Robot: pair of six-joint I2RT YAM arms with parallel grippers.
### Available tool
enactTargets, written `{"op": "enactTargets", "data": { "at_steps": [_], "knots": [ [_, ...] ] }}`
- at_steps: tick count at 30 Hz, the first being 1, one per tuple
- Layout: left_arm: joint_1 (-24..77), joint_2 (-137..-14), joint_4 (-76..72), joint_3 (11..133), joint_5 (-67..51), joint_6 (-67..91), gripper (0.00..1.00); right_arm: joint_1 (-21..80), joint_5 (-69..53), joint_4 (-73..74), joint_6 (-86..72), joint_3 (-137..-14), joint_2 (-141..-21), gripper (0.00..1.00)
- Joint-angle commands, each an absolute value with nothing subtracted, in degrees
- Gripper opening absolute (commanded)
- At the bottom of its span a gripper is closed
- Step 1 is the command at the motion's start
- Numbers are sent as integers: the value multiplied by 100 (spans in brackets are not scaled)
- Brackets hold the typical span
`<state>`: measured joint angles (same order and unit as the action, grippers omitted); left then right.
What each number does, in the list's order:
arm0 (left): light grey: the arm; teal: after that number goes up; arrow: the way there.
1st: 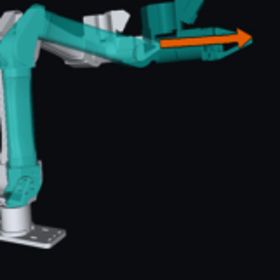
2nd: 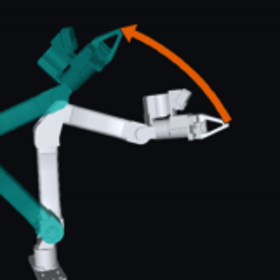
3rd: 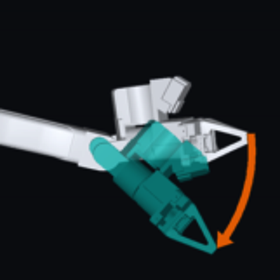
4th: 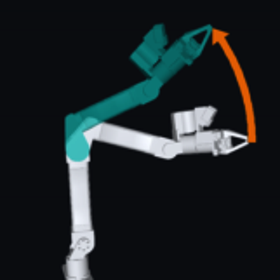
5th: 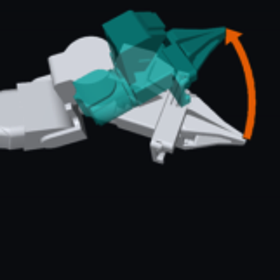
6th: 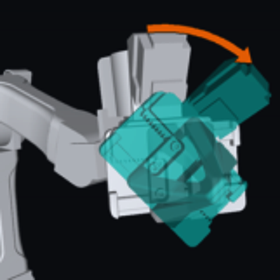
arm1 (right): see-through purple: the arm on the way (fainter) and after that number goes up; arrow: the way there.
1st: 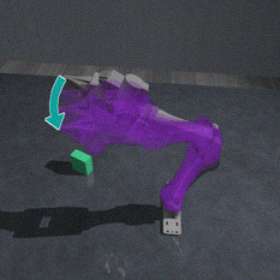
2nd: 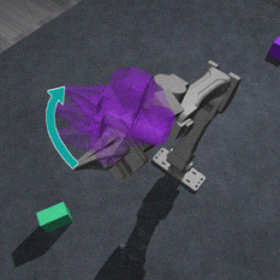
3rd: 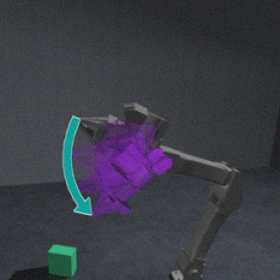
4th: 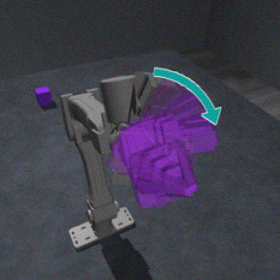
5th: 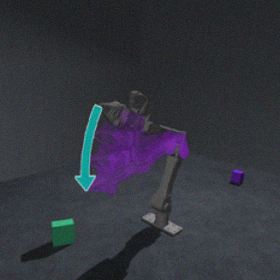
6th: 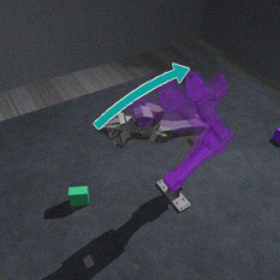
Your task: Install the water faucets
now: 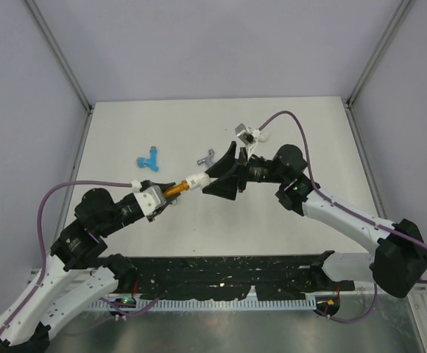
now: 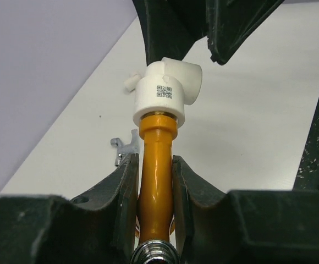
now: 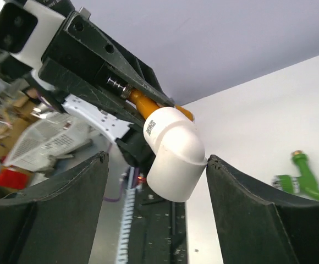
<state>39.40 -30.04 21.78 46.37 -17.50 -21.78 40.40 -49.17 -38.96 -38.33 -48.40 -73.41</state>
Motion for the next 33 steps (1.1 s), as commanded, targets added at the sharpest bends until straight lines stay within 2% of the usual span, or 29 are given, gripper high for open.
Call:
{"op": "enactTargets", "data": {
  "at_steps": [1,5,9,13,19,27,33],
  "knots": [
    [3832,-3277,2215,4746,-1616,-1198,0,4034,-4694,-2492,-1480,-5291,-6409,76],
    [3473,-3664,2233,4974,-2520,-363,0,4052,-4685,-1918,513,-5064,-5917,78],
    [2578,-4164,1918,5071,-4407,709,0,4043,-4422,-1837,1807,-4597,-5371,88],
    [2048,-4622,1214,5036,-5737,1826,0,4043,-4447,-1556,2844,-4351,-5036,91],
    [2004,-5115,783,5229,-6599,2811,0,4078,-4816,-1292,3295,-4386,-5010,91],
    [1995,-5449,89,5282,-7040,3787,0,4218,-5062,-923,3568,-4649,-5264,91],
    [1995,-5572,35,5344,-7181,4078,0,4350,-5089,-1054,3568,-4781,-5466,84]
  ]
}}
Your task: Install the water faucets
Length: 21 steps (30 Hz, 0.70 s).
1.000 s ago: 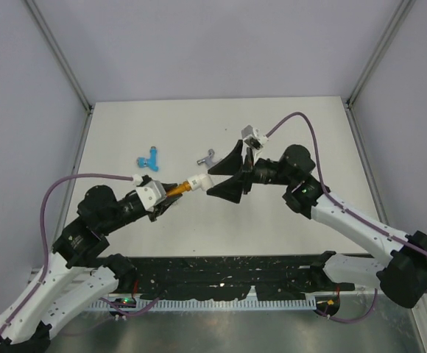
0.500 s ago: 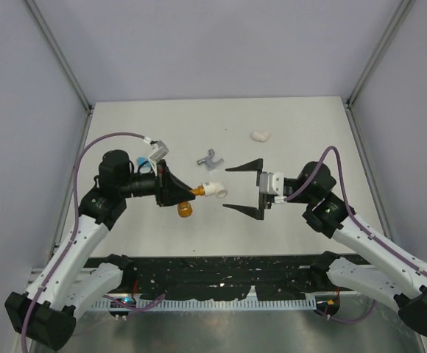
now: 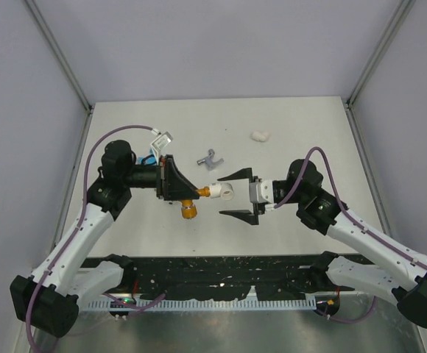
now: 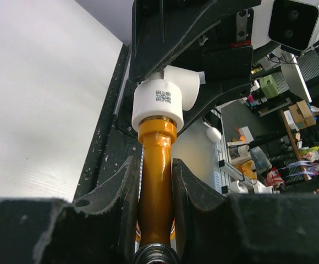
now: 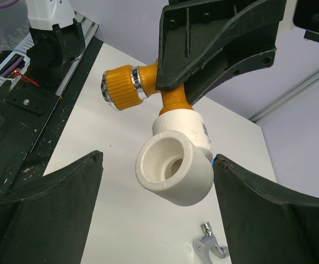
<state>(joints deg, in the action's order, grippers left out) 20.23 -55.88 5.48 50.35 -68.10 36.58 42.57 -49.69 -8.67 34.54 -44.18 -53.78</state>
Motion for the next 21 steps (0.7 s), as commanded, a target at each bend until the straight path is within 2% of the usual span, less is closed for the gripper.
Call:
{"op": "enactTargets", "data": {
  "at_steps": [1,9,13,14,15,16,21],
  "knots": [
    [2004,-5590,35,5370,-7215,4096,0,4351,-5098,-1063,3568,-4799,-5493,82],
    [2004,-5608,35,5352,-7321,4148,0,4482,-5115,-1169,3560,-4983,-5748,73],
    [1995,-5607,35,5353,-7330,4157,0,4500,-5133,-1186,3507,-5019,-5774,56],
    [2013,-5607,35,5353,-7339,4157,0,4500,-5150,-1195,3455,-5019,-5774,47],
    [2004,-5607,35,5353,-7339,4157,0,4500,-5159,-1239,3419,-5019,-5766,43],
    [2004,-5607,35,5361,-7330,4140,0,4500,-5185,-1265,3315,-5019,-5766,34],
    [2004,-5529,455,5484,-7146,3431,0,4500,-5212,-1512,2332,-5141,-5923,11]
  ]
}}
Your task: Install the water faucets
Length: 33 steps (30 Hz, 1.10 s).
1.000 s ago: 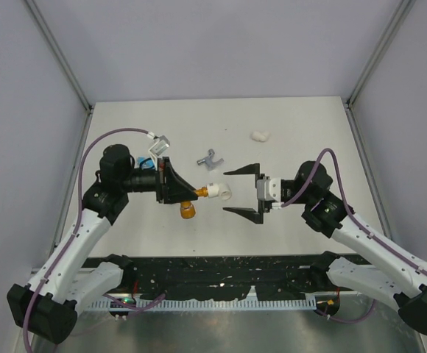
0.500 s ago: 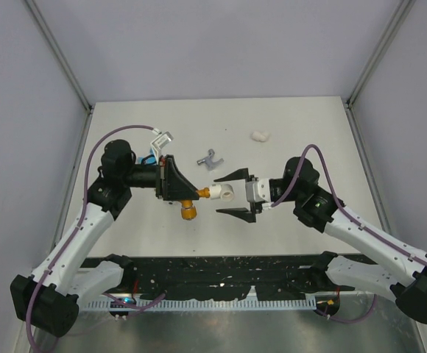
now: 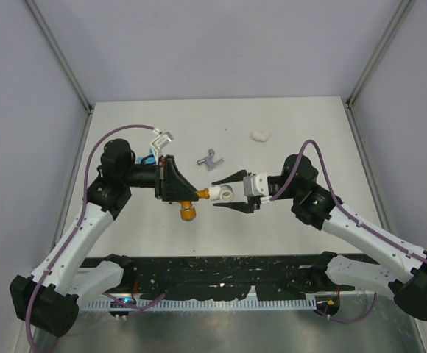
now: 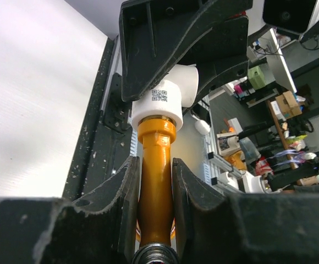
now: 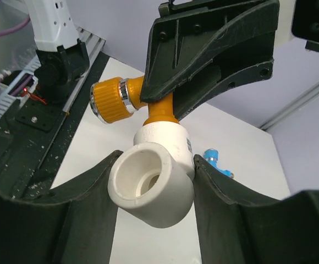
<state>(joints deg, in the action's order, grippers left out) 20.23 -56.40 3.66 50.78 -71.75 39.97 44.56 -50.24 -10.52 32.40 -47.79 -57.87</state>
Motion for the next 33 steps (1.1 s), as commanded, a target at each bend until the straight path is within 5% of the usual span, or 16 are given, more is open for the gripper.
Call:
{"op": "enactTargets", "data": {
  "at_steps": [1,6,15,21,27,33],
  "knots": [
    [2004,-5459,788,5580,-6980,3097,0,4500,-5238,-1477,2199,-5176,-5993,5],
    [2092,-4862,2266,5985,-5751,1014,0,4491,-4897,-2012,137,-5308,-6319,5],
    [3399,-3446,2628,5476,-2877,-2230,0,4403,-4701,-3091,-3250,-5379,-7205,5],
    [3981,-3024,2584,5072,-2093,-2882,0,4412,-4974,-4436,-4876,-5151,-7910,5],
    [3999,-2909,2646,4957,-1951,-2717,0,4386,-4852,-4325,-4449,-5212,-7875,6],
    [3999,-3067,2575,4904,-1706,-1909,0,4193,-4764,-3526,-3177,-5308,-7339,55]
  ]
}}
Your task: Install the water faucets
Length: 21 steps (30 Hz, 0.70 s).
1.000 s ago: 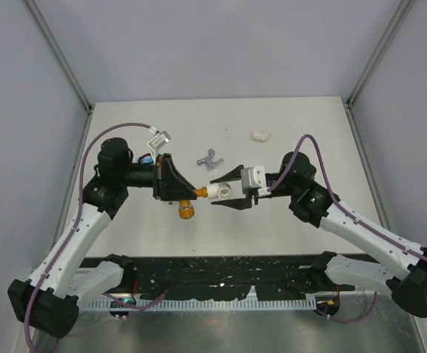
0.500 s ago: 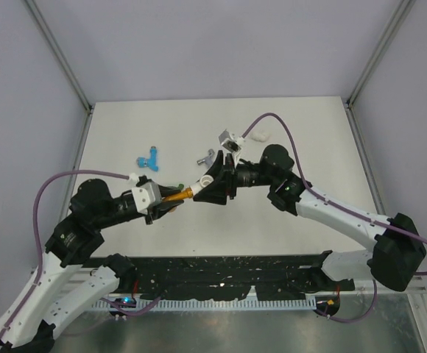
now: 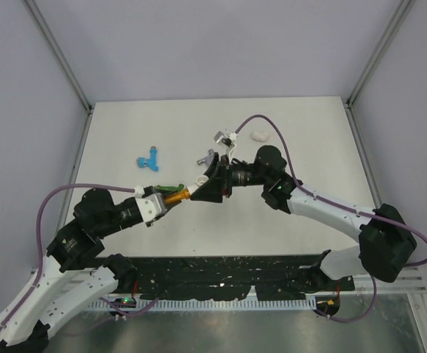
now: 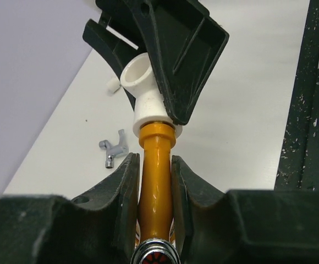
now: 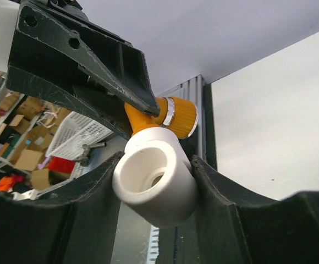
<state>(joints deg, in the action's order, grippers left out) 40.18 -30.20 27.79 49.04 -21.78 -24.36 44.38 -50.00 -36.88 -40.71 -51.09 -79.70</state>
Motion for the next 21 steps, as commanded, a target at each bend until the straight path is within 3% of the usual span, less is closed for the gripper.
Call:
{"op": "enactTargets", "data": {
  "at_steps": [1,4,9,16,21],
  "knots": [
    [3999,-3137,2566,4913,-1688,-1725,0,4158,-4677,-3142,-2903,-5326,-7156,59],
    [3973,-3322,2540,4948,-1828,-1197,0,4140,-4325,-2253,-1533,-5396,-6664,72],
    [3596,-3524,2286,4983,-2503,-38,0,4131,-3665,-1625,207,-5082,-5942,83],
    [2251,-4104,1302,4860,-4928,2168,0,4166,-4428,-1767,2134,-4448,-5187,87],
    [2145,-4640,783,4931,-5817,3110,0,4219,-4746,-1784,2741,-4342,-5080,88]
  ]
}}
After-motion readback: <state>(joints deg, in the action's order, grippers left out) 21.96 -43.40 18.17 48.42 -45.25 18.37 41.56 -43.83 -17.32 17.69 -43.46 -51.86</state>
